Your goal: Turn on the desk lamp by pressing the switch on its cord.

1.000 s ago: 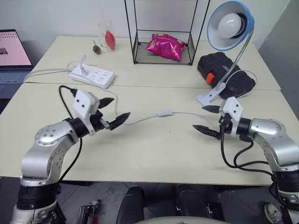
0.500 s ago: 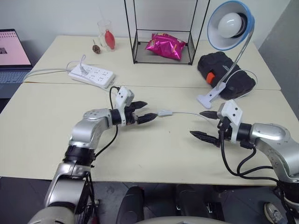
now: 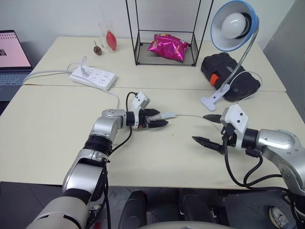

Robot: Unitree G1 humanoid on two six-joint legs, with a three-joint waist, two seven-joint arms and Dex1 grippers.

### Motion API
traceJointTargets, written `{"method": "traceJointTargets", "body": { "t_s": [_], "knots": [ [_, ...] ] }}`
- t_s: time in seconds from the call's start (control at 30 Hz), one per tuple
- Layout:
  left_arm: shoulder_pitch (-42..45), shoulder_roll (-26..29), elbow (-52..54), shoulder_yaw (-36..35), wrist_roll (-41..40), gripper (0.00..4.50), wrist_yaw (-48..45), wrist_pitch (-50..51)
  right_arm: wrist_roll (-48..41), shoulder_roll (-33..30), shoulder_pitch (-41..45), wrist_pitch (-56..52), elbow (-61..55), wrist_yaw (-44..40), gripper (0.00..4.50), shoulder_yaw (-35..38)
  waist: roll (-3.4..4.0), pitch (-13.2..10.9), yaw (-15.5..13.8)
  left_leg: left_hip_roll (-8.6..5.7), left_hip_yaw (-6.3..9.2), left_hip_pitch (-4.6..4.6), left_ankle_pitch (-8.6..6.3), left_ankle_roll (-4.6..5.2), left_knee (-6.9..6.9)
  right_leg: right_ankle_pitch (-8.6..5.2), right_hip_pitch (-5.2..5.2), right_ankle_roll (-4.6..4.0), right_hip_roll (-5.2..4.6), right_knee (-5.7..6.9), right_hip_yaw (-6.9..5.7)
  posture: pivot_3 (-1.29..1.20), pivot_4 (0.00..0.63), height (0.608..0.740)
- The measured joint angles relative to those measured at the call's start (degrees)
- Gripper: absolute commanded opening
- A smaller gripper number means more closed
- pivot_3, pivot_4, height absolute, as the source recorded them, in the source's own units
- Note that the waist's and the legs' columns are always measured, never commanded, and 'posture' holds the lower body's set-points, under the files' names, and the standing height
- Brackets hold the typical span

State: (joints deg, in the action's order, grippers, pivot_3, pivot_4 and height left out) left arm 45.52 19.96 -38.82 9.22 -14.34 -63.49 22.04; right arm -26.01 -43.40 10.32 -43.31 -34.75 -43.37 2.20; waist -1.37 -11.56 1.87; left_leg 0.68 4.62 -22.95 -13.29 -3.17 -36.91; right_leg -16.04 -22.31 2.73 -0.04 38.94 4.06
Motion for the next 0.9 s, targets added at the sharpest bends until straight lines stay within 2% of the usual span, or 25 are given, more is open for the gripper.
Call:
{"method": "traceJointTargets", "body": {
  "t_s": [0.13, 0.2, 0.27, 0.47, 0.53, 0.63, 0.73, 0.9],
  "knots": [
    [0.0, -0.5, -0.1, 0.0, 0.8, 2.85, -0.1, 0.0, -0.1, 0.0, 0.0, 0.0, -0.1, 0.2, 4.5, 0.0, 0.0, 0.0, 0.0, 0.0, 0.0, -0.01, 0.0, 0.0, -0.01, 0.0, 0.0, 0.01, 0.0, 0.0, 0.0, 0.0, 0.15, 0.74],
    [-0.1, -1.4, -0.1, 0.0, 1.1, 2.56, 0.1, 0.0, -0.1, 0.0, 0.0, -0.1, -0.1, 0.3, 4.5, 0.0, 0.0, 0.0, 0.0, -0.01, 0.0, -0.02, 0.0, 0.0, -0.01, -0.01, 0.0, 0.01, 0.0, 0.0, 0.0, 0.0, 0.15, 0.74],
    [-0.2, -1.9, -0.1, 0.0, 1.4, 2.01, 0.2, -0.1, -0.2, 0.0, 0.0, -0.1, -0.1, 0.6, 4.5, 0.0, 0.0, 0.0, 0.0, -0.01, 0.0, -0.02, 0.0, 0.0, -0.01, -0.01, 0.0, 0.01, 0.0, 0.0, 0.0, 0.0, 0.15, 0.74],
    [-0.8, -2.1, 0.2, 0.1, 2.7, 1.12, 0.2, -2.4, -0.3, 0.1, 0.0, -0.2, -0.1, 1.1, 4.5, -0.2, 0.0, 0.0, 0.0, 0.0, 0.0, -0.01, 0.0, 0.0, -0.01, -0.01, 0.0, 0.01, 0.0, 0.0, 0.01, 0.0, 0.15, 0.74],
    [-1.9, -1.6, 1.3, 0.6, 3.6, 1.11, -0.2, -4.7, -1.2, 1.9, 0.1, -1.0, -0.1, 2.5, 4.5, 0.2, -0.01, 0.0, 0.1, 0.03, 0.01, 0.01, 0.0, 0.0, 0.01, -0.01, 0.0, 0.01, 0.01, 0.0, 0.01, 0.0, 0.15, 0.74],
    [-3.8, -0.3, 4.2, 1.8, 5.3, 1.11, -1.2, -8.6, -4.8, 7.9, 0.7, -4.6, -0.1, 7.2, 4.5, 2.8, 0.0, 0.0, 0.1, 0.04, 0.04, 0.01, 0.0, 0.0, 0.04, 0.0, 0.0, 0.0, 0.03, 0.04, 0.01, 0.0, 0.15, 0.74],
    [-5.5, 0.6, 6.4, 1.8, 5.7, 1.11, -1.2, -10.2, -7.7, 10.6, 0.0, -8.0, -0.3, 10.6, 4.5, 5.2, -0.01, 0.0, -0.1, 0.02, 0.05, 0.0, 0.0, 0.0, 0.01, 0.01, 0.02, -0.01, 0.0, 0.01, 0.0, 0.0, 0.15, 0.74],
    [-7.1, 0.9, 13.6, 0.4, 5.5, 1.11, 1.4, -12.2, -18.4, 21.5, -4.3, -16.9, -2.7, 19.2, 4.5, 6.6, 0.01, 0.0, -0.1, 0.03, 0.06, -0.02, 0.0, 0.0, 0.04, 0.02, -0.01, -0.04, -0.02, 0.04, 0.01, 0.0, 0.15, 0.74]
  ]
}}
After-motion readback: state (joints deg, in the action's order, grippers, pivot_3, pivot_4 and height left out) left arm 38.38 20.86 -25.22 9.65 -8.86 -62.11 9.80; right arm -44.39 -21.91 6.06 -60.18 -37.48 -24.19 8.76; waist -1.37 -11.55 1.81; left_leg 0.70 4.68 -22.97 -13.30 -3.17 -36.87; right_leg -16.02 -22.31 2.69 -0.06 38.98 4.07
